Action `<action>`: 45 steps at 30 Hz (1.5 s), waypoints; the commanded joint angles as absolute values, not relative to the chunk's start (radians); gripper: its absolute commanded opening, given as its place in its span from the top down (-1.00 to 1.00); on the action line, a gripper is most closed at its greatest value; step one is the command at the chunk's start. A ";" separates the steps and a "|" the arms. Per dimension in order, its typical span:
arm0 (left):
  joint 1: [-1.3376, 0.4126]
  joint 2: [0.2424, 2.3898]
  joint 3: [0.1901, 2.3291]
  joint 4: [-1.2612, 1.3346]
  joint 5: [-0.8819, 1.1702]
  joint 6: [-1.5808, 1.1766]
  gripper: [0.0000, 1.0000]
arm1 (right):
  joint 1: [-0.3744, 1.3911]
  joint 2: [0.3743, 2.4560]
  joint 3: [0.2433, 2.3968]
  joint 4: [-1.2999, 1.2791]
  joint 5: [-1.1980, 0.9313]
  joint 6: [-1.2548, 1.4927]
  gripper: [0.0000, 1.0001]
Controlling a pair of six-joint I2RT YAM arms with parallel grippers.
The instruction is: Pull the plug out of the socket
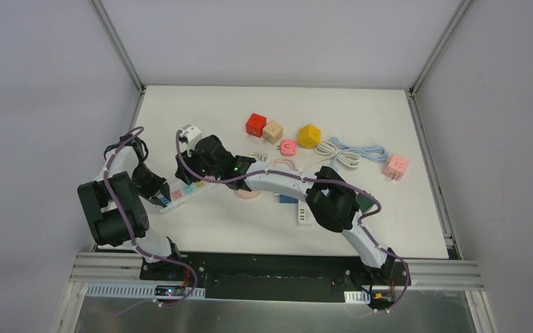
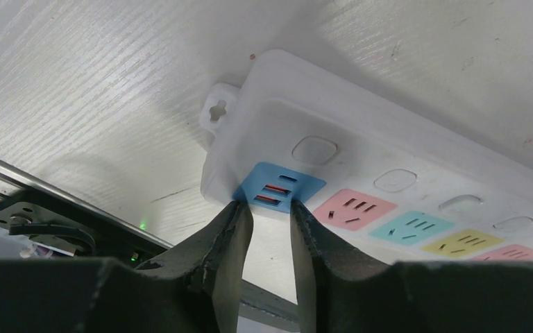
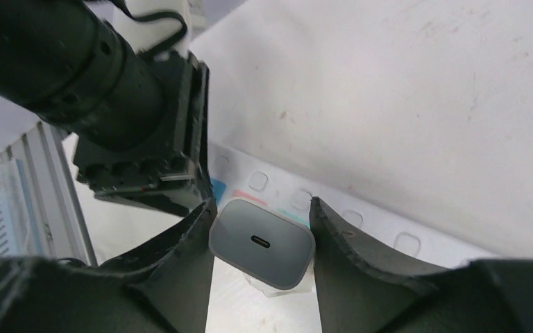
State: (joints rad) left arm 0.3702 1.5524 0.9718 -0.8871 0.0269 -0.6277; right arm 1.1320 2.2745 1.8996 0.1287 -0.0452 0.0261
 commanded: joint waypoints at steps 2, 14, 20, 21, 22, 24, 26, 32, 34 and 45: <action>0.361 1.472 0.974 -0.854 -0.010 -0.594 0.26 | 1.129 2.096 1.792 0.107 0.054 0.025 1.00; 0.213 1.221 0.981 -0.807 -0.091 -0.535 -0.51 | 1.094 1.767 1.395 -0.398 0.096 0.110 0.93; 0.126 1.192 0.996 -0.801 -0.121 -0.505 -0.83 | 1.093 1.790 1.338 -0.524 0.078 0.225 0.82; 0.122 1.192 0.994 -0.799 -0.118 -0.506 -0.86 | 1.094 1.805 1.340 -0.539 0.075 0.244 0.79; 0.120 1.193 0.992 -0.798 -0.116 -0.506 -0.88 | 1.093 1.819 1.344 -0.556 0.074 0.264 0.77; 0.114 1.188 0.986 -0.796 -0.112 -0.504 -0.94 | 1.094 1.848 1.352 -0.584 0.073 0.294 0.68; 0.108 1.178 0.983 -0.800 -0.110 -0.497 -0.97 | 1.094 1.869 1.354 -0.603 0.085 0.320 0.48; 0.088 1.129 0.976 -0.833 -0.103 -0.463 -0.98 | 1.094 1.878 1.363 -0.620 0.132 0.381 -0.30; 0.082 1.107 0.974 -0.846 -0.098 -0.459 -0.98 | 1.094 1.878 1.372 -0.622 0.142 0.396 -0.47; 0.032 0.931 0.948 -0.860 0.095 -0.452 -0.98 | 1.110 1.719 1.441 -0.708 0.428 0.551 -0.79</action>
